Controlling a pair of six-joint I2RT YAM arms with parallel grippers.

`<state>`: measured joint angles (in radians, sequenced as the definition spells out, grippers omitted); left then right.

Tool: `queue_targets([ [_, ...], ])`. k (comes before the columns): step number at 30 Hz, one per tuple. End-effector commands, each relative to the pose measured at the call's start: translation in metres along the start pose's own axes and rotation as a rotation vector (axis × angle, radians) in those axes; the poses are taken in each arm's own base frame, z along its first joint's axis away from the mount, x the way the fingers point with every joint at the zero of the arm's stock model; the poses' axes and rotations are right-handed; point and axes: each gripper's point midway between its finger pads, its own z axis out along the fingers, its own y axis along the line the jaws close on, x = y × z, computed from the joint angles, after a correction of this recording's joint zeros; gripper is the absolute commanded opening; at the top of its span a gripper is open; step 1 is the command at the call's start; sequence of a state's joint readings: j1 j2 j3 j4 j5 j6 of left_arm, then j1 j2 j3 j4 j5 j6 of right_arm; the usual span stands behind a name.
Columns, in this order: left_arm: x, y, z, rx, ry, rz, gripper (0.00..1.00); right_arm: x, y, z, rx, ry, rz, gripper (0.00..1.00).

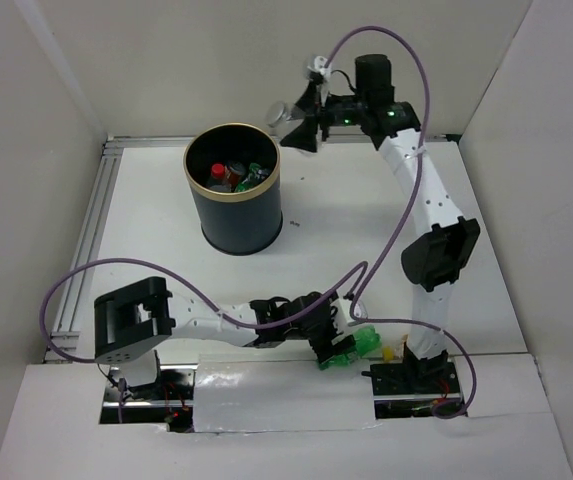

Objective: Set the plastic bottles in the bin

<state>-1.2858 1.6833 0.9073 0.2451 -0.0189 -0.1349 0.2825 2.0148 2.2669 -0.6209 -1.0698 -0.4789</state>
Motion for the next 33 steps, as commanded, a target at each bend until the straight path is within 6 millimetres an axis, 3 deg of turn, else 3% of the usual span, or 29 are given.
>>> queue_targets([
  [1, -0.019, -0.012, 0.011, 0.049, -0.062, 0.013, 0.91, -0.035, 0.017, 0.023, -0.084, -0.091, -0.044, 0.06],
  [3, -0.009, -0.016, 0.017, 0.055, -0.044, 0.007, 0.91, -0.041, 0.03, 0.046, -0.113, -0.095, -0.06, 0.08],
  [5, -0.006, -0.01, 0.022, 0.025, -0.034, 0.006, 0.91, -0.029, 0.034, 0.059, -0.122, -0.071, -0.029, 0.13],
  [6, -0.005, -0.013, 0.026, 0.022, -0.029, 0.011, 0.92, -0.019, 0.036, 0.066, -0.136, -0.058, -0.007, 0.33],
  [7, -0.003, -0.015, 0.032, 0.017, -0.021, 0.016, 0.92, -0.013, 0.038, 0.072, -0.135, -0.046, 0.004, 0.43],
  [8, 0.001, -0.015, 0.036, 0.015, -0.005, 0.017, 0.92, -0.009, 0.039, 0.072, -0.138, -0.039, 0.025, 0.45],
  [12, 0.011, -0.02, 0.047, 0.022, 0.023, 0.013, 0.92, -0.002, 0.037, 0.089, -0.144, -0.048, 0.071, 0.44],
  [14, 0.017, -0.024, 0.052, 0.028, 0.039, 0.018, 0.92, -0.015, 0.047, 0.1, -0.166, -0.076, 0.053, 0.38],
  [17, 0.019, -0.024, 0.054, 0.027, 0.05, 0.018, 0.92, -0.021, 0.063, 0.117, -0.198, -0.087, 0.05, 0.38],
  [19, 0.02, -0.027, 0.054, 0.024, 0.049, 0.015, 0.92, -0.019, 0.073, 0.13, -0.208, -0.078, 0.054, 0.58],
  [20, 0.019, -0.026, 0.054, 0.015, 0.048, 0.003, 0.92, -0.011, 0.075, 0.137, -0.208, -0.064, 0.067, 0.74],
  [21, 0.019, -0.026, 0.054, 0.014, 0.048, 0.003, 0.92, -0.008, 0.073, 0.137, -0.197, -0.054, 0.062, 1.0],
  [23, 0.024, -0.024, 0.053, 0.004, 0.058, -0.009, 0.92, -0.006, 0.074, 0.142, -0.17, -0.038, 0.067, 1.0],
  [25, 0.022, -0.023, 0.054, -0.004, 0.048, -0.009, 0.92, -0.022, 0.061, 0.132, -0.091, -0.047, 0.038, 1.0],
  [26, 0.027, -0.022, 0.053, -0.005, 0.057, -0.009, 0.92, -0.026, 0.045, 0.119, -0.034, -0.047, 0.031, 1.0],
  [27, 0.026, -0.021, 0.053, -0.016, 0.056, -0.008, 0.91, -0.042, 0.035, 0.102, 0.026, -0.062, 0.007, 1.0],
  [28, 0.032, -0.02, 0.055, -0.017, 0.068, 0.004, 0.89, -0.045, 0.023, 0.089, 0.087, -0.058, 0.012, 1.0],
  [29, 0.039, -0.016, 0.056, -0.029, 0.09, 0.021, 0.87, -0.033, 0.007, 0.075, 0.147, -0.031, 0.035, 1.0],
  [30, 0.042, -0.016, 0.063, -0.03, 0.106, 0.022, 0.83, -0.023, -0.022, 0.042, 0.225, -0.017, 0.054, 1.0],
  [31, 0.049, -0.011, 0.063, -0.058, 0.132, 0.036, 0.76, -0.025, -0.031, 0.015, 0.273, -0.013, 0.075, 1.0],
  [32, 0.048, -0.007, 0.063, -0.078, 0.131, 0.038, 0.56, -0.005, -0.042, -0.004, 0.303, 0.014, 0.127, 1.0],
  [33, 0.056, -0.004, 0.061, -0.092, 0.151, 0.04, 0.42, 0.001, -0.065, -0.056, 0.398, 0.024, 0.151, 0.96],
])
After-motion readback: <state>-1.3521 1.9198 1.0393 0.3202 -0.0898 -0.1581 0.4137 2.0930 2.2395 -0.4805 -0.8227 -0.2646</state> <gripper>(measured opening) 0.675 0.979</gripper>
